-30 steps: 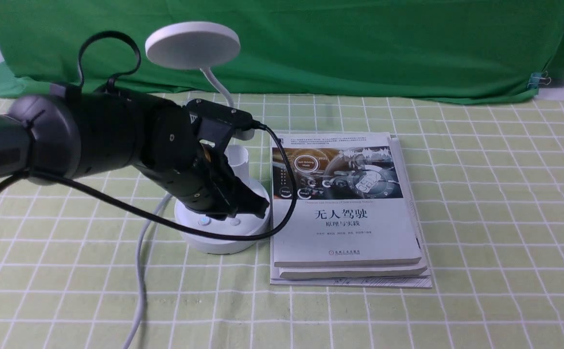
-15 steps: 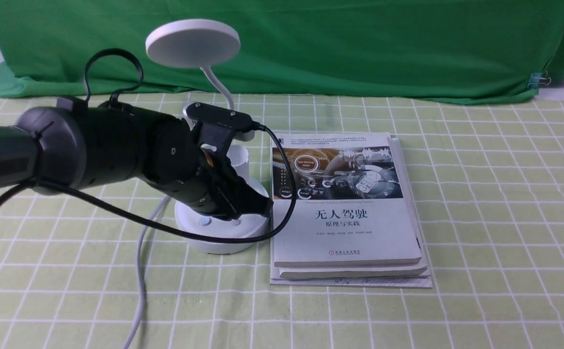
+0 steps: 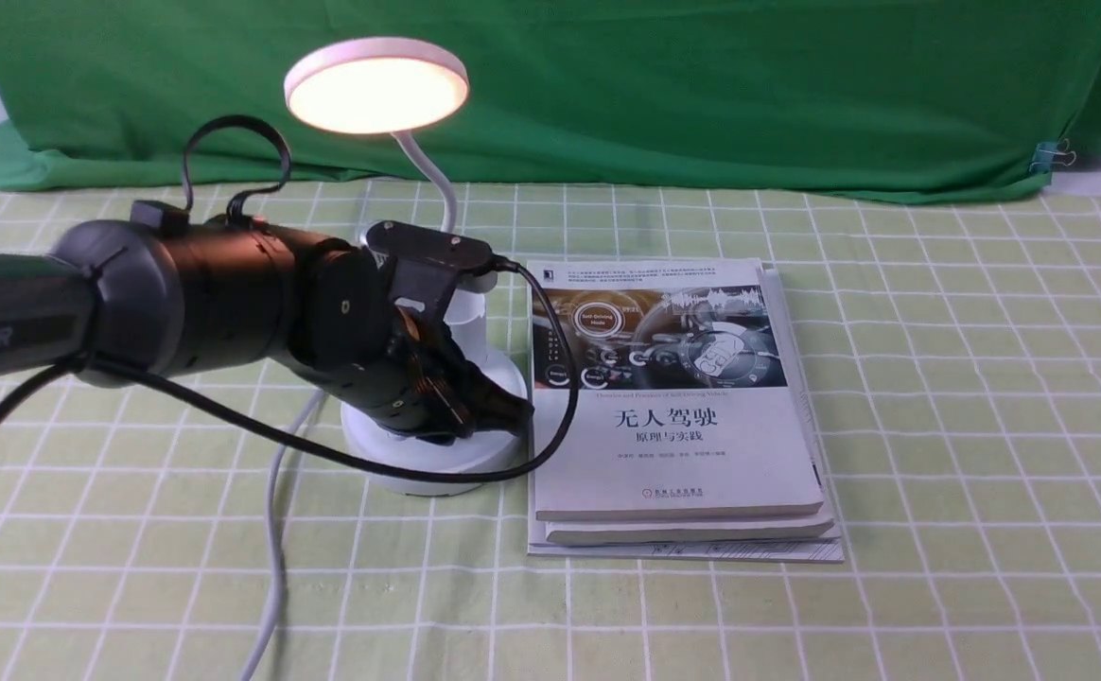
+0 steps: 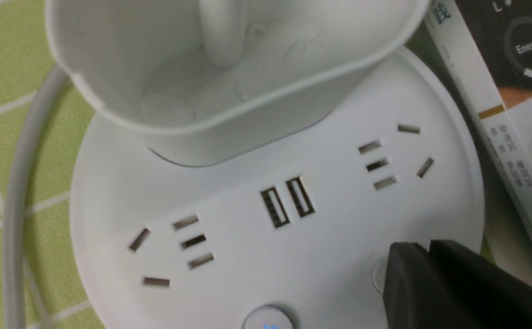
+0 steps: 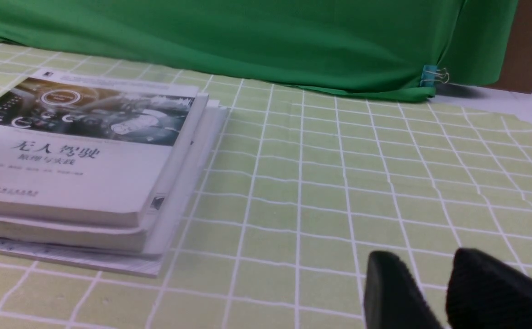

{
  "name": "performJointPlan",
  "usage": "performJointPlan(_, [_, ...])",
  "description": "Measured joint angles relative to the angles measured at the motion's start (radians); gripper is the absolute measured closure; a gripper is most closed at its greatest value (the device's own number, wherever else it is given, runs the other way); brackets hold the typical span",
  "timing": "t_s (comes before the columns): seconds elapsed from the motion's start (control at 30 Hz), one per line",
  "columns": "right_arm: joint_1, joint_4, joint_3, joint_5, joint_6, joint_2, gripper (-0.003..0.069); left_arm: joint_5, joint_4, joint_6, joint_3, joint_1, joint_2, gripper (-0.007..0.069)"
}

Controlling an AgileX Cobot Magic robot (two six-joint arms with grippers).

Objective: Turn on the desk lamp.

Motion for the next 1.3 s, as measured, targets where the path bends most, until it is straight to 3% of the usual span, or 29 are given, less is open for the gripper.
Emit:
performJointPlan(0.13, [0.0,0.0,0.0,0.0,0.0,0.0,0.0414,0.039,0.001,0.0,0.025,0.0,-0.097,0.0606])
performJointPlan(0.37, [0.0,0.0,0.0,0.0,0.0,0.0,0.0414,0.038,-0.001,0.002,0.354,0.0,-0.378,0.0606])
performJointPlan(0.57, [0.0,0.0,0.0,0.0,0.0,0.0,0.0414,-0.071,-0.005,-0.019,0.598,0.0,-0.812,0.0606])
performJointPlan(0.83, [0.0,0.0,0.0,0.0,0.0,0.0,0.0414,-0.138,0.012,-0.022,0.742,0.0,-1.228,0.0606])
performJointPlan(1.3, [0.0,0.0,0.0,0.0,0.0,0.0,0.0414,-0.168,0.02,-0.025,0.768,0.0,-1.396,0.0606])
